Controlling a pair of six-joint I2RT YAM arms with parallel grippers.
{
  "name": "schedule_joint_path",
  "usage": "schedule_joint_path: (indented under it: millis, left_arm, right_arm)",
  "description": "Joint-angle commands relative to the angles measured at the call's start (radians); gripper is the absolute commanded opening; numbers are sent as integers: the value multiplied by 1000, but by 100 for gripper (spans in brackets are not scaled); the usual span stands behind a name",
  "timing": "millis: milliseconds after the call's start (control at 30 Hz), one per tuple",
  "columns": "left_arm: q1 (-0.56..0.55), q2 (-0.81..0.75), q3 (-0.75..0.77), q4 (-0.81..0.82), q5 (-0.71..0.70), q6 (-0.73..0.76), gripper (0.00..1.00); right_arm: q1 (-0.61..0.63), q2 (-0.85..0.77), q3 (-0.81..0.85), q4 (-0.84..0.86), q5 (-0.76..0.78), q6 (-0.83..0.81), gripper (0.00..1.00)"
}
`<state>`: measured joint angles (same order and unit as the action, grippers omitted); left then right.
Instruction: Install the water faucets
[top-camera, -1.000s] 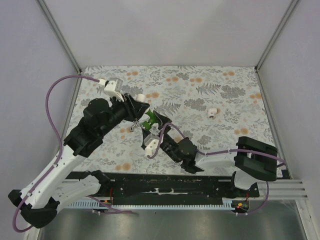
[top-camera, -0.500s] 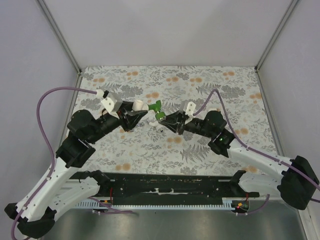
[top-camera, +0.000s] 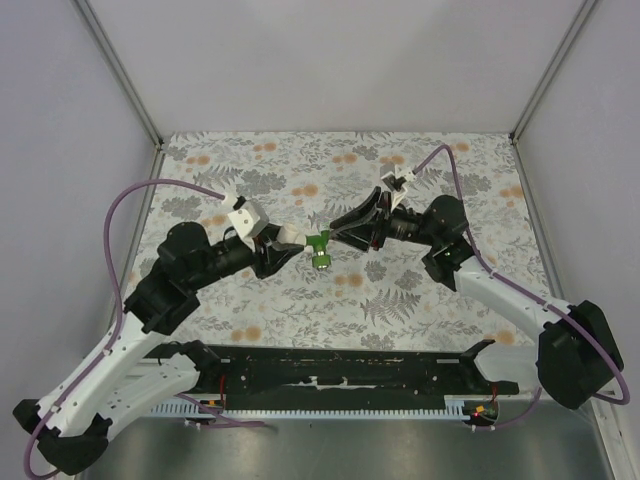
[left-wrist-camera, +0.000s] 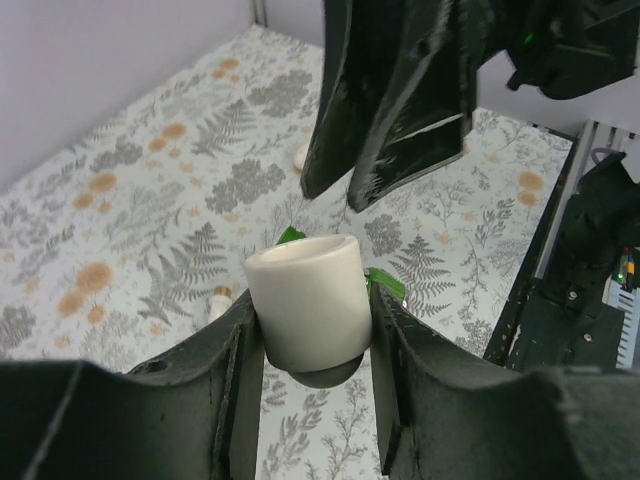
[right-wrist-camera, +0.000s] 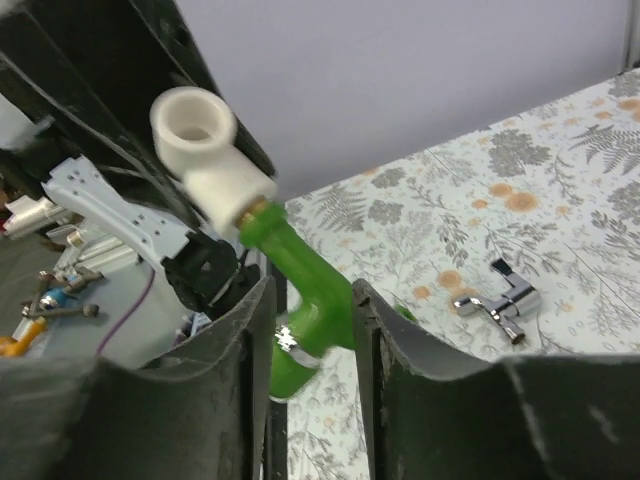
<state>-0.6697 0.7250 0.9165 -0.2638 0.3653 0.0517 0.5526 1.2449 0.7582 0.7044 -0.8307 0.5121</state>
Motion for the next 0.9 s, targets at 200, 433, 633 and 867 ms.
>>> schedule_joint_path:
  millis: [200, 433, 633, 867]
  left_arm:
    - [-1, 31, 5, 40, -360, -401, 2]
    - [-1, 93, 88, -64, -532, -547, 2]
    - [-2, 122, 114, -81, -554, -575, 2]
    - [-1, 128, 128, -91, -562, -596, 2]
  right_arm:
    - [-5, -97, -6, -198, 77, -338, 82]
    - [122, -113, -43, -243, 246, -639, 91]
    - [309, -81, -112, -93, 545, -853, 94]
    - [421, -1, -108, 9, 735, -989, 98]
